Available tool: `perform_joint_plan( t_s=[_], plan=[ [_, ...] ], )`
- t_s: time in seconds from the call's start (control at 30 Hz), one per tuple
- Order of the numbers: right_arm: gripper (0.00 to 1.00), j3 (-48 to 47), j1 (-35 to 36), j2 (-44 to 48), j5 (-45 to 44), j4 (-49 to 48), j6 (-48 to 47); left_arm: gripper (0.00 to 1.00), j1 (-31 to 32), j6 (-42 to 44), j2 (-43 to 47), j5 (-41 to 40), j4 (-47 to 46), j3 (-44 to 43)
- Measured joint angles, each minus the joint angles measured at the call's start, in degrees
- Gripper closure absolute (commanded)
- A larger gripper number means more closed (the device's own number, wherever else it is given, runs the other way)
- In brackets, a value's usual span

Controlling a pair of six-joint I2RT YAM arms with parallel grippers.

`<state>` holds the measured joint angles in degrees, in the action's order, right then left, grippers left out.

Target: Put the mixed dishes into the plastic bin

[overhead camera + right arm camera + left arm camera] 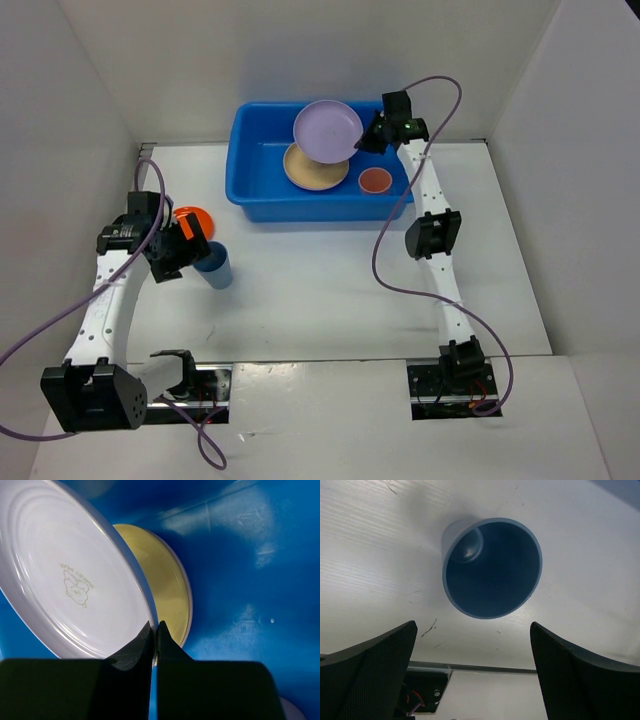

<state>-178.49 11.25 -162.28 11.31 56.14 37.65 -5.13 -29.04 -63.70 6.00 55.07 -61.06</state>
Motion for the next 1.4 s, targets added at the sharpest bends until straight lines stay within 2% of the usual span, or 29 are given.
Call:
perform_joint_plan(
  t_s=[0.5,0.67,0.73,0.8,0.83,0.93,0.97,1.0,1.07,1.17,1.3,1.33,1.4],
  plan=[
    [0.99,0.0,2.5,-0.8,0.0,0.0,-1.1,0.00,0.0,-1.8,1.4,-0.5,0.0,3.3],
    [0.92,0.0,3.5,-2.4,0.1,-0.1,-1.3,0.00,0.0,-3.0,2.2,-0.5,-0.2,3.4],
    [0.87,0.0,3.7,-3.4,0.1,-0.1,-1.4,0.00,0.0,-3.1,2.2,-0.5,-0.3,3.6],
    [0.75,0.0,3.7,-4.3,0.2,-0.1,-1.5,0.00,0.0,-3.5,2.2,-0.5,-0.5,3.9],
    [0.62,0.0,3.7,-4.6,0.1,0.0,-1.6,0.00,0.0,-4.0,2.2,-0.5,-0.8,4.0],
    [0.41,0.0,3.7,-4.8,0.5,0.0,-1.9,0.00,0.0,-4.5,1.8,-0.5,-1.7,4.4],
    [0.31,0.0,3.7,-4.7,0.5,-0.2,-2.2,0.00,0.0,-4.6,1.4,-0.5,-2.0,4.5],
    [0.27,0.0,3.7,-4.6,0.6,-0.4,-2.4,0.03,0.0,-4.7,0.8,-0.5,-2.3,4.6],
    [0.22,0.0,3.7,-4.3,0.7,-0.5,-2.9,0.08,0.0,-5.1,-0.3,-0.5,-3.0,4.8],
    [0.22,0.0,3.7,-3.3,0.7,-0.5,-3.7,0.24,0.0,-5.7,-2.0,-0.7,-3.7,4.8],
    [0.20,0.0,3.7,1.1,0.7,-0.3,-4.8,0.38,0.0,-5.6,-4.3,-2.2,-4.7,4.8],
    [0.19,0.1,3.7,3.0,0.7,-0.2,-5.0,0.40,0.0,-5.6,-5.1,-2.8,-4.8,4.8],
    [0.09,0.1,3.7,7.2,0.7,-0.2,-5.4,0.50,0.0,-5.5,-6.8,-3.4,-5.2,4.8]
  ],
)
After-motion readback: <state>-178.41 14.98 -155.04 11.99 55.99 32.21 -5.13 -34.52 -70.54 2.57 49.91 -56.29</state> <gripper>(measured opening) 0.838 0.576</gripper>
